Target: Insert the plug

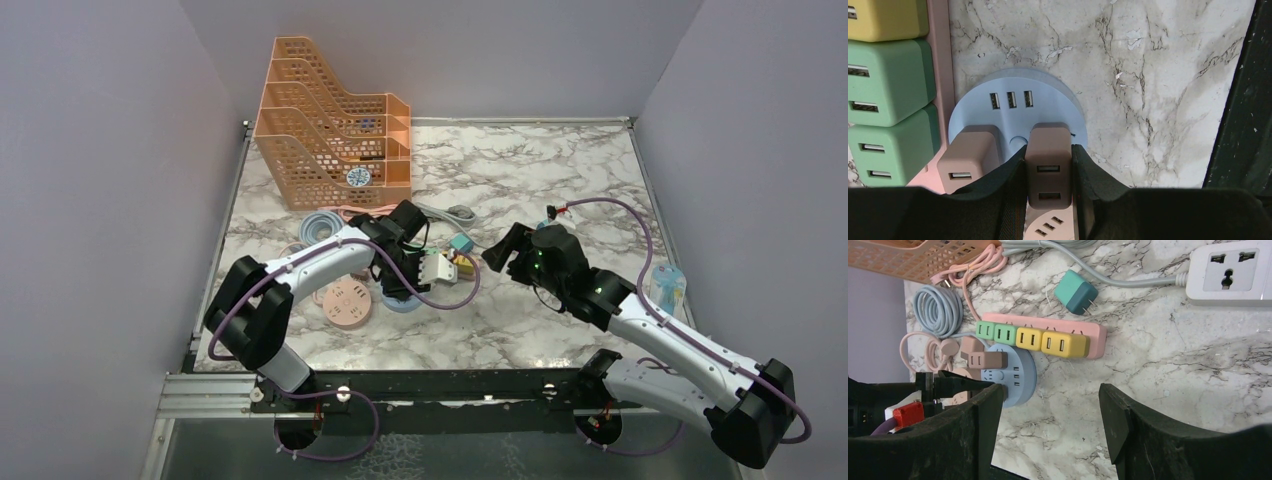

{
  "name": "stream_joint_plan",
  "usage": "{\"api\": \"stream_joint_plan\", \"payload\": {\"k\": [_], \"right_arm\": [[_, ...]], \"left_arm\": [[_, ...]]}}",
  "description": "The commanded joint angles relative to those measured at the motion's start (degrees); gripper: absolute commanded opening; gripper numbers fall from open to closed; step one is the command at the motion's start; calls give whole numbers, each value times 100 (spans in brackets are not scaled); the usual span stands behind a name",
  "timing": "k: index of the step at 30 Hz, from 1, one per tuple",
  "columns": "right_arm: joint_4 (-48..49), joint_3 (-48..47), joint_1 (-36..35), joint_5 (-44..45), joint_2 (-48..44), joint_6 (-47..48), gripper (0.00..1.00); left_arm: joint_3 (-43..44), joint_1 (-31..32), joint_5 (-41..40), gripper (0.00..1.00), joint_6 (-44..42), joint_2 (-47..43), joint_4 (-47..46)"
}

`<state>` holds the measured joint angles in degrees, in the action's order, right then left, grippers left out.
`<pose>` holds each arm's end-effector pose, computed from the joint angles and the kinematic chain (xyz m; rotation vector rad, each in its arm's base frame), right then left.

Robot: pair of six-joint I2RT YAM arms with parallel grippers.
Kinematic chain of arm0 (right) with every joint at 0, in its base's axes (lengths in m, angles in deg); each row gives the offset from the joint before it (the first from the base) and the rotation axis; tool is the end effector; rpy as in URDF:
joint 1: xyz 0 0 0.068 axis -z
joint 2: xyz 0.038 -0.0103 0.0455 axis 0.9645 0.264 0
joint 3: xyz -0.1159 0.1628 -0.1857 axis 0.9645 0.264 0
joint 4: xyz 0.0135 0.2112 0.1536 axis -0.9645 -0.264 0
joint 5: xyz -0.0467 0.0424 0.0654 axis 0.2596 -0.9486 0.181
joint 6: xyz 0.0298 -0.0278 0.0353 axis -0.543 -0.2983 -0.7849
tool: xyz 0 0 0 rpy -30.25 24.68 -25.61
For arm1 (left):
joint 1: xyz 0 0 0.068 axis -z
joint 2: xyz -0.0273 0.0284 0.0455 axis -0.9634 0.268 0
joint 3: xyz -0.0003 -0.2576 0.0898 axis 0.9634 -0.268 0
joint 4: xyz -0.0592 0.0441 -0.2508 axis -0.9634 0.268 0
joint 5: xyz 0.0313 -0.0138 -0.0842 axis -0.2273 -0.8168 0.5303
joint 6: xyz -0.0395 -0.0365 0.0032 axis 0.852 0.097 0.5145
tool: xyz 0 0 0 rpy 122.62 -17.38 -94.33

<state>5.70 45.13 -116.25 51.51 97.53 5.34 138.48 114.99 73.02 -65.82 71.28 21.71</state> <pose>0.1554 0.1259 0.2586 0.3886 2.2302 0.6502 0.2139 -0.1990 0.2004 2.0296 1.9953 -0.4885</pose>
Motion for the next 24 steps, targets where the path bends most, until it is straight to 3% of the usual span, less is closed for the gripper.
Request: {"api": "stream_joint_plan", "payload": {"k": [1,7,10,12,17,24], "right_arm": [[19,-191,-19,253,-39,91,70],[38,-262,-19,225,38,159,70],[40,-304,-18,225,59,193,70],[30,-346,-19,226,74,229,70],[6,-407,-19,241,87,250,70],[-54,-411,-19,355,69,242,70]], "left_arm": [[-914,-84,-808,0,-64,726,166],[-1064,-229,-908,1,69,529,57],[-1169,-247,-899,13,122,334,-11],[-1280,-247,-929,15,125,223,-130],[-1235,-243,-978,0,70,269,-361],[-908,-248,-887,0,136,1094,-261]]}}
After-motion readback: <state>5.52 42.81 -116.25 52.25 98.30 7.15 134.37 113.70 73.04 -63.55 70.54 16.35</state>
